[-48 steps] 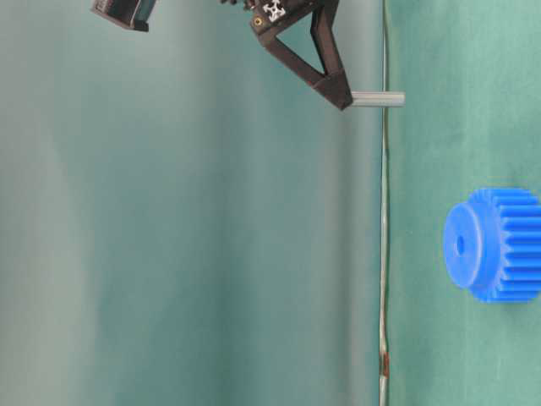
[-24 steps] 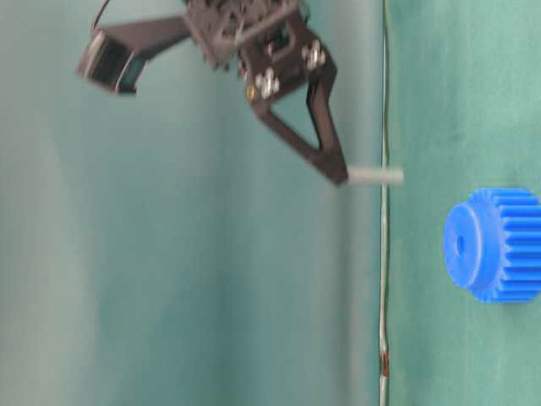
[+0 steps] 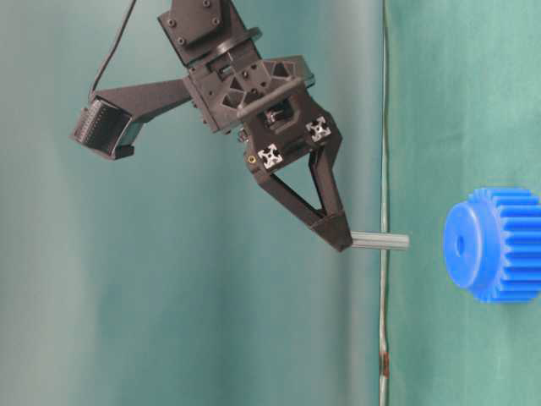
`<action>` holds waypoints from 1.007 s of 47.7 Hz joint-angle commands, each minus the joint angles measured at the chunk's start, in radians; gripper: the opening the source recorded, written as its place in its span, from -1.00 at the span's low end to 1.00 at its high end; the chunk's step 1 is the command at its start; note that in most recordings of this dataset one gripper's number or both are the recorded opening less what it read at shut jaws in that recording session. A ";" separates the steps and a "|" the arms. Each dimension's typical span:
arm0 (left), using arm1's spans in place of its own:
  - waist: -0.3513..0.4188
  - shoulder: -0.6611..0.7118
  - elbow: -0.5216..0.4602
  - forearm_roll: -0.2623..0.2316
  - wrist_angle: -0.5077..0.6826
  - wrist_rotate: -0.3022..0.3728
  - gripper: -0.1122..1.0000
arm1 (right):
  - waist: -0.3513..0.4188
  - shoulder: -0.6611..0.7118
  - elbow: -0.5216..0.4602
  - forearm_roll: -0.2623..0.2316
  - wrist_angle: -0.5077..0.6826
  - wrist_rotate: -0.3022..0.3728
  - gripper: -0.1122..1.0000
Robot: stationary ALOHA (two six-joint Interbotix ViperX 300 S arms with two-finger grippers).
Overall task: Insert the shaft placed at a random location into the center hole of the medium gear at another random location.
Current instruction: 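Carry the shaft left over the blue gear's center hole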
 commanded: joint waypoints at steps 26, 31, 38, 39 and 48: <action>0.000 0.008 -0.025 0.003 -0.002 0.000 -0.79 | -0.002 0.098 -0.023 0.017 -0.072 0.006 -0.56; 0.002 0.009 -0.023 0.005 -0.002 0.002 -0.79 | -0.002 0.106 -0.023 0.018 -0.080 0.006 -0.56; 0.002 0.008 -0.025 0.005 0.003 0.002 -0.79 | -0.002 0.106 -0.023 0.018 -0.083 0.008 -0.56; 0.002 0.008 -0.023 0.005 0.003 0.002 -0.79 | -0.002 0.106 -0.023 0.018 -0.084 0.008 -0.56; 0.002 0.008 -0.025 0.005 0.005 0.002 -0.79 | -0.006 0.080 -0.031 0.015 -0.081 0.002 -0.56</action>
